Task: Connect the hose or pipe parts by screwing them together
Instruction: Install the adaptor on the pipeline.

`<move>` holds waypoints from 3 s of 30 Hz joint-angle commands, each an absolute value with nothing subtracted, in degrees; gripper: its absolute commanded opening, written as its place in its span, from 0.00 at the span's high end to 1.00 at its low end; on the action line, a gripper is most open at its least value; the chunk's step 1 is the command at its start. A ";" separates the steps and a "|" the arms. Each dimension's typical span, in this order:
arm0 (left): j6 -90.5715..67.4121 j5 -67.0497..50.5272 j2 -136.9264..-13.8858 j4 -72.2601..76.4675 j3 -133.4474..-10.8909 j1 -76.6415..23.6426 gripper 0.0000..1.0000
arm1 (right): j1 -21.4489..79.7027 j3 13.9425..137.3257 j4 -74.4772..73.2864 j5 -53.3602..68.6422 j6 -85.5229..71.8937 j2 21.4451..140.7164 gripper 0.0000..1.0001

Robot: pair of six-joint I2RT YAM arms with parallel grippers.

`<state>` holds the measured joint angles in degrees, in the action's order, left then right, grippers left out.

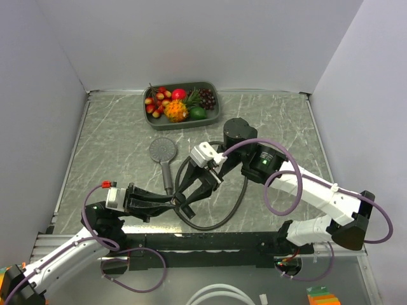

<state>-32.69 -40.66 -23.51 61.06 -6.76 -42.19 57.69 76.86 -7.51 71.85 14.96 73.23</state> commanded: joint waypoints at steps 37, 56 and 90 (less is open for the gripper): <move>-34.01 -40.08 -22.50 64.16 -7.29 -40.96 0.98 | 55.11 72.25 14.69 80.60 -0.97 79.37 1.00; -34.01 -40.25 -22.32 64.25 -7.29 -40.61 0.98 | 54.32 71.19 5.00 78.05 4.84 76.73 1.00; -33.75 -39.82 -21.45 64.25 -7.38 -39.20 0.99 | 52.21 58.64 29.50 75.94 -12.20 75.15 1.00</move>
<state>-33.69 -42.89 -22.96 56.62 -5.78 -40.03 52.80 63.20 20.23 75.77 -6.07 76.60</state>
